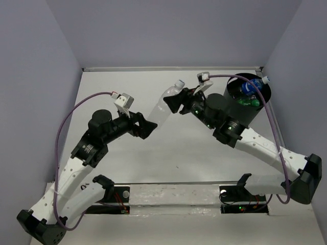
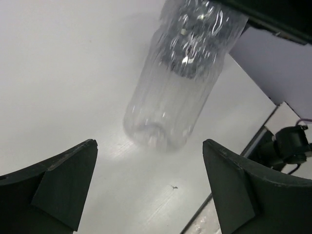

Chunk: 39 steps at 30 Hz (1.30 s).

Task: Put the plastic bottles in the bin

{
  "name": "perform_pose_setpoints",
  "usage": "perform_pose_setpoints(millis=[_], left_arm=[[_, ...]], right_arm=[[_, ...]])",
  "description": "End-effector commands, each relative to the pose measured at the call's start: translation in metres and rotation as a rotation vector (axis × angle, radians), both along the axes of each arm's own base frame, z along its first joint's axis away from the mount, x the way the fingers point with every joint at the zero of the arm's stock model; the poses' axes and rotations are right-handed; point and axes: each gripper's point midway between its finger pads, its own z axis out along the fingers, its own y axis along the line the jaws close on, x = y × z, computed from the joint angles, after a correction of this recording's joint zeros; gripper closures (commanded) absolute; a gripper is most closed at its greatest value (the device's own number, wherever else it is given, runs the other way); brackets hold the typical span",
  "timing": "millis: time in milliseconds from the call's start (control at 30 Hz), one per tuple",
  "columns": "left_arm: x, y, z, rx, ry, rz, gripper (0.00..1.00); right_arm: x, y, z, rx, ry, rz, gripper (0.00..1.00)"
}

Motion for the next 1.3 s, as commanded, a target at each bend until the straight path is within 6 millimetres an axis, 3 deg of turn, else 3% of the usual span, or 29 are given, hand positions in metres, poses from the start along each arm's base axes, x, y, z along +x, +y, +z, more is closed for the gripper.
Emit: perform_pose_setpoints(millis=[0,33,100,167,200,267,400,500,700,833,1133,1267], left_arm=[[0.007,0.034,0.023,0.109,-0.116,0.146,0.01],[0.009,0.037,0.019,0.119,-0.109,0.162,0.01],[0.008,0.044,0.011,0.12,-0.112,0.202,0.01],[0.008,0.054,0.01,0.101,-0.143,0.256,0.01],[0.006,0.059,-0.002,0.093,-0.137,0.282,0.01],[0.006,0.068,0.007,0.055,-0.173,0.332,0.01],[-0.008,0.082,0.029,-0.01,-0.254,0.372,0.01],[-0.012,0.095,0.037,-0.038,-0.284,0.429,0.01],[-0.013,0.091,0.034,-0.033,-0.274,0.408,0.01],[-0.013,0.09,0.034,-0.036,-0.274,0.399,0.01],[-0.015,0.089,0.035,-0.04,-0.278,0.394,0.01],[-0.013,0.089,0.033,-0.036,-0.273,0.395,0.01]], right_arm=[[0.036,-0.111,0.074,-0.015,-0.163,-0.389,0.78],[0.039,-0.126,0.079,-0.033,-0.176,-0.423,0.78],[0.05,-0.178,0.093,-0.105,-0.21,-0.603,0.79],[0.055,-0.229,0.093,-0.196,-0.2,-0.814,0.8],[0.054,-0.247,0.099,-0.26,-0.218,-0.885,0.8],[0.053,-0.287,0.102,-0.339,-0.205,-1.044,0.8],[0.057,-0.333,0.104,-0.457,-0.181,-1.209,0.8],[0.066,-0.345,0.097,-0.509,-0.159,-1.243,0.8],[0.083,-0.35,0.066,-0.567,-0.105,-1.244,0.8],[0.105,-0.34,0.011,-0.594,-0.02,-1.164,0.8],[0.112,-0.344,-0.09,-0.508,0.19,-1.099,0.8],[0.11,-0.342,-0.109,-0.476,0.235,-1.085,0.8]])
